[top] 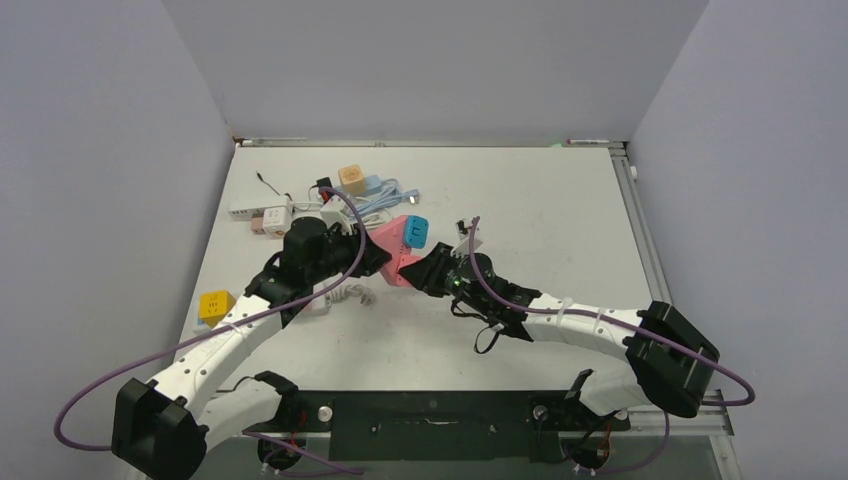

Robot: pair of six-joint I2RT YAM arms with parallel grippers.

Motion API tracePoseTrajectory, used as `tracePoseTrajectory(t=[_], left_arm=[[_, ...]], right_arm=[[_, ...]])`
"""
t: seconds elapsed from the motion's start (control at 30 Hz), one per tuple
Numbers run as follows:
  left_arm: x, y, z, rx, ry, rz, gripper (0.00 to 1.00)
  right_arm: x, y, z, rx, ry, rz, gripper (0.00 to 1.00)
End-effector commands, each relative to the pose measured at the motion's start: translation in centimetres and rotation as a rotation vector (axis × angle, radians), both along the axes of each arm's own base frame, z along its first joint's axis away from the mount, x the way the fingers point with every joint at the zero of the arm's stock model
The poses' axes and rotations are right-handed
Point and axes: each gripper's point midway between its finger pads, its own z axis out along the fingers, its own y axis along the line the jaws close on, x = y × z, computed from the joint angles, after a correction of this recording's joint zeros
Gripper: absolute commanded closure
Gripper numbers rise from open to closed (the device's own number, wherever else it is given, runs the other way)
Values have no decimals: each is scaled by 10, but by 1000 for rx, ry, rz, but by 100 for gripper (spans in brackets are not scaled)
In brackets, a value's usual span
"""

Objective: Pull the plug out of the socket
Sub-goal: Remove the plug from the socket.

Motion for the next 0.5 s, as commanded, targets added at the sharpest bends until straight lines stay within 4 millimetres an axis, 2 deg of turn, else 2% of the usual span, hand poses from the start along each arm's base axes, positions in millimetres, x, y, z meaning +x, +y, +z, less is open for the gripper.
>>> tracePoseTrajectory(t=[0.0, 0.2, 0.47], left_arm=[[25, 9, 48, -33, -164, 52, 100], [28, 12, 41, -7, -153, 73, 100], [27, 12, 29, 62, -143, 94, 100]], right_arm=[[18, -29, -14, -49, 6, -100, 95], [19, -27, -8, -47, -5, -92, 95], [15, -11, 9, -31, -39, -49, 95]])
